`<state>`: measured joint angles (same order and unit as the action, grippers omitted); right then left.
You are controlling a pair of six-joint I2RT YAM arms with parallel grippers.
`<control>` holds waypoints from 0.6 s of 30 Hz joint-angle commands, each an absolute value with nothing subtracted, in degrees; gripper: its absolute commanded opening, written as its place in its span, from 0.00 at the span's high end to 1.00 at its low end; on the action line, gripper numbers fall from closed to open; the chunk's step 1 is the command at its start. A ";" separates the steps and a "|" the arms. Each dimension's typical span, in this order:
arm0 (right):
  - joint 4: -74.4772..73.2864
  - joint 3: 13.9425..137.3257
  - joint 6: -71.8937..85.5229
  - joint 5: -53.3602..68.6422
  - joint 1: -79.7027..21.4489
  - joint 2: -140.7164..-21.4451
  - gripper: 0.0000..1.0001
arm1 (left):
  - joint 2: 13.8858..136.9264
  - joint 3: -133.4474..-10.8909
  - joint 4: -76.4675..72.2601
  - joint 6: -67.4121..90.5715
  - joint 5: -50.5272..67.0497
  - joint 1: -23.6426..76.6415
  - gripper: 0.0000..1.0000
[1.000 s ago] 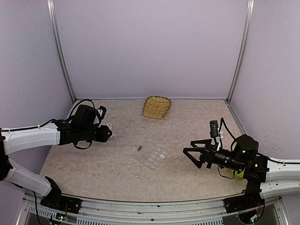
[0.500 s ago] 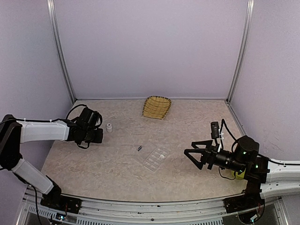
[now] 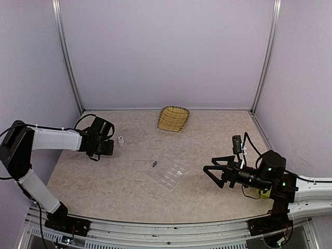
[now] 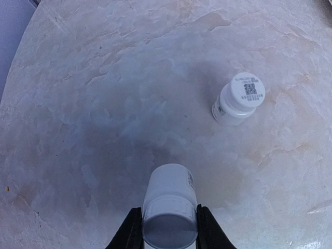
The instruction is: Sort the pills into containers
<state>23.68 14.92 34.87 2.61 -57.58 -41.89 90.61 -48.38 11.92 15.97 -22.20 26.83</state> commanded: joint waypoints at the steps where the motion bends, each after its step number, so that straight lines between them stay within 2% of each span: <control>1: 23.92 15.86 34.85 3.06 -57.37 -42.65 0.00 | 92.09 -50.67 10.28 14.61 -21.38 24.74 0.68; 12: 23.34 16.79 34.45 3.08 -57.31 -43.34 0.00 | 95.09 -51.98 9.43 13.58 -18.46 22.35 0.60; 15: 23.53 16.62 34.49 2.96 -57.31 -43.54 0.00 | 94.33 -51.94 8.79 13.63 -18.46 22.18 0.49; 18: 24.04 16.36 34.71 3.06 -57.37 -44.04 0.00 | 92.64 -51.65 7.67 13.43 -18.29 22.15 0.34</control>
